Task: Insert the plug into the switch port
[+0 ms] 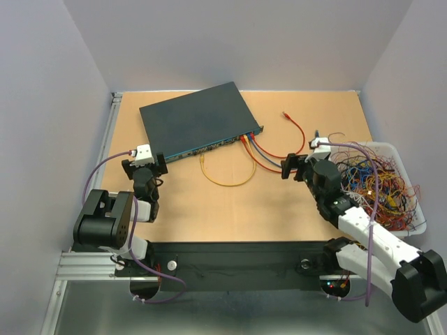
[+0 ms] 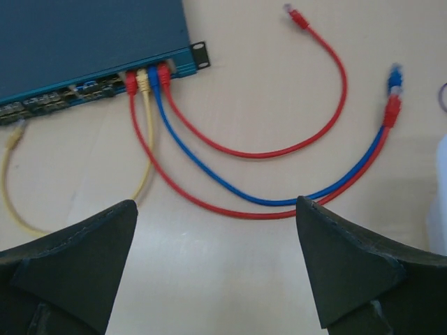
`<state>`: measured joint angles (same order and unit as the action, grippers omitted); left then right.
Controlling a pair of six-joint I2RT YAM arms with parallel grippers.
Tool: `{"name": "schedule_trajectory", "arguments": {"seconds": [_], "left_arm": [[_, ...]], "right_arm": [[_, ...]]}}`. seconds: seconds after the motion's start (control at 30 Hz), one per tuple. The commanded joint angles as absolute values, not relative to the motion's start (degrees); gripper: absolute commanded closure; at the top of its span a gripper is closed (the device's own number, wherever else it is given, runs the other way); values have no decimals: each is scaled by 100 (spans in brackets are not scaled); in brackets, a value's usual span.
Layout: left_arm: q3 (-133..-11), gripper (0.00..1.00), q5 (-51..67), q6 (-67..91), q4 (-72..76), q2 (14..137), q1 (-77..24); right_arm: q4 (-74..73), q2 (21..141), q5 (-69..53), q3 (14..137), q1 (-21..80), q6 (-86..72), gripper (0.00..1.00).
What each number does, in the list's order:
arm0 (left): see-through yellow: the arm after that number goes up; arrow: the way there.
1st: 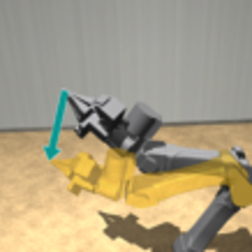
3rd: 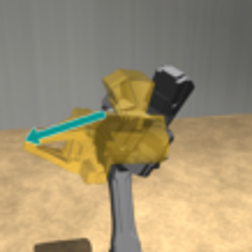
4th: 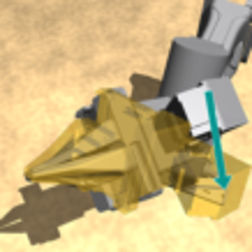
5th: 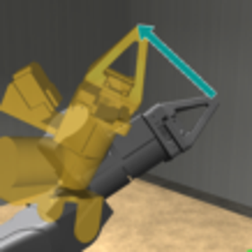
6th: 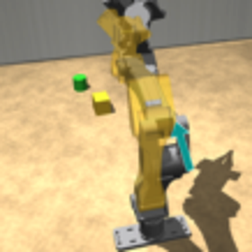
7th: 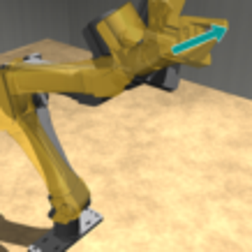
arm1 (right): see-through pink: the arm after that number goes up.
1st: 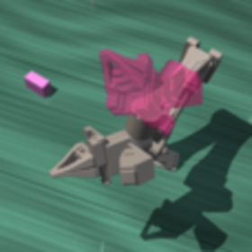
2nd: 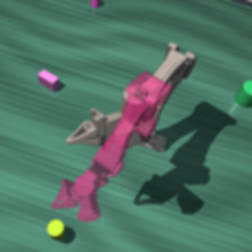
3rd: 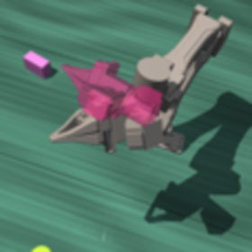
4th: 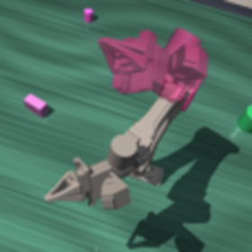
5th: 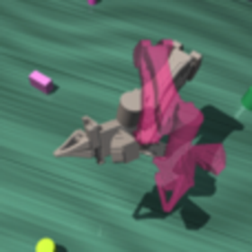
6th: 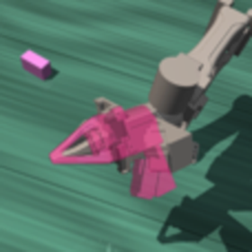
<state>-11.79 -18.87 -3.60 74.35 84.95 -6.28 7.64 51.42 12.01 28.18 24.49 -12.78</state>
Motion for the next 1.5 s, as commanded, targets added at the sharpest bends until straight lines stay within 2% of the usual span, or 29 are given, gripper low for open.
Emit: {"name": "schedule_trajectory", "arguments": {"seconds": [0.0, 0.13, 0.33, 0.47, 0.6, 0.67, 0.97, 1.1, 1.47], "left_arm": [[-1292, 1, -1978, -378, 9097, 8385, -606], [-1292, 1, -1978, -378, 9097, 8376, -606], [-1301, 1, -1978, -378, 9097, 8376, -606], [-1292, 1, -1978, -378, 9105, 8376, -606], [-1301, 1, -1978, -378, 9097, 8385, -606], [-1292, 1, -1986, -387, 9097, 8385, -606], [-1292, 1, -1978, -378, 9097, 8376, -606], [-1292, 1, -1978, -378, 9105, 8385, -606], [-1301, 1, -1978, -378, 9097, 8385, -606]], "right_arm": [[3000, 5343, 2222, 2181, 2479, -142, 0], [3462, 5914, 2102, 2022, 2347, 648, 0], [4376, 5958, 1626, 1459, 1715, 309, 0], [4578, 6468, 529, 1459, 854, 185, 0], [5577, 6985, -603, 1109, -111, -455, 0], [5826, 7241, -712, 1055, -289, -440, 0], [6556, 8067, -1300, 1239, -571, -500, 0], [7619, 9008, -1538, 1257, -598, -589, 0], [7787, 9211, -1776, 1213, -598, -422, 0]]}}
